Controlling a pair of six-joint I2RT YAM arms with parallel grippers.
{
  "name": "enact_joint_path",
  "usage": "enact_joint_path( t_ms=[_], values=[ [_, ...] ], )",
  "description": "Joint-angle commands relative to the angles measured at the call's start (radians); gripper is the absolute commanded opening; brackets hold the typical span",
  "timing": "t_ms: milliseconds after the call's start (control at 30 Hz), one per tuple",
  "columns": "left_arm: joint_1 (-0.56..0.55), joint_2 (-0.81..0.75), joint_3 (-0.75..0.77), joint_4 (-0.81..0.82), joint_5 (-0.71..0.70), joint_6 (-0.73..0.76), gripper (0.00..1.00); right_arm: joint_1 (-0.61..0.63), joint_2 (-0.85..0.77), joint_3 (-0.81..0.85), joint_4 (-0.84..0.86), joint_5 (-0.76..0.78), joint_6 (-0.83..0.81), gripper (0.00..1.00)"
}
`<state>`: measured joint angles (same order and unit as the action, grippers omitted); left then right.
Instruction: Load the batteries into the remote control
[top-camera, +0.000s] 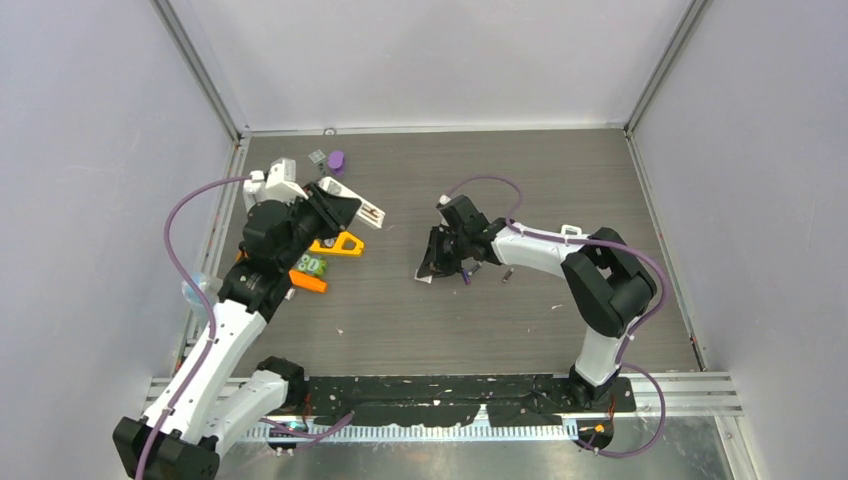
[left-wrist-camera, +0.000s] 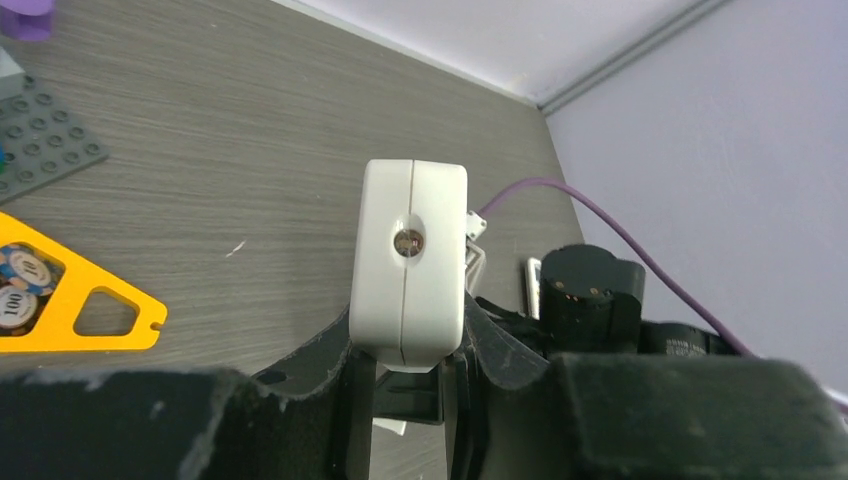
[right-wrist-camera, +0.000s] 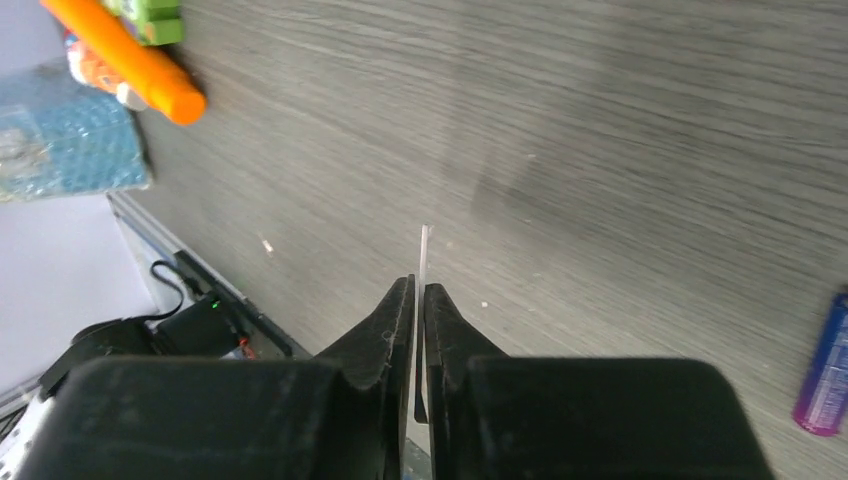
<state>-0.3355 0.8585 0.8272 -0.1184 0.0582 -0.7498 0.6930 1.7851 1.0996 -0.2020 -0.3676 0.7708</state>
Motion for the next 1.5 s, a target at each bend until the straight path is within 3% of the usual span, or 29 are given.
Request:
enact_joint_path(
  t_ms=[0, 100, 300, 433, 733, 967, 1133, 1467],
  values=[
    [0.003, -0.003, 0.001, 0.133, 0.165, 0.109, 0.00, -0.005, 0.007, -0.021, 0.037, 0.075, 0.014, 0.19],
    [0.004, 0.020, 0.014, 0.136, 0.286, 0.163, 0.00, -0.005, 0.012, -0.016, -0.002, 0.095, 0.006, 0.26],
    [0.004, 0.040, 0.033, 0.130, 0.452, 0.200, 0.00, -0.005, -0.017, -0.006, -0.070, 0.120, -0.013, 0.50],
    [0.006, 0.038, 0.030, 0.134, 0.559, 0.240, 0.00, -0.006, -0.082, -0.005, -0.117, 0.170, -0.040, 0.57],
    [0.012, 0.019, 0.030, 0.158, 0.837, 0.268, 0.00, -0.019, -0.259, -0.040, -0.212, 0.302, -0.136, 0.57],
    [0.013, -0.040, 0.026, 0.081, 0.767, 0.284, 0.00, -0.026, -0.242, -0.026, -0.294, 0.450, -0.200, 0.52],
    [0.013, -0.059, 0.019, 0.039, 0.711, 0.292, 0.00, -0.026, -0.189, -0.006, -0.332, 0.473, -0.262, 0.47],
    [0.013, -0.048, 0.000, 0.058, 0.689, 0.256, 0.00, -0.024, -0.100, -0.004, -0.327, 0.441, -0.358, 0.47]
  ],
)
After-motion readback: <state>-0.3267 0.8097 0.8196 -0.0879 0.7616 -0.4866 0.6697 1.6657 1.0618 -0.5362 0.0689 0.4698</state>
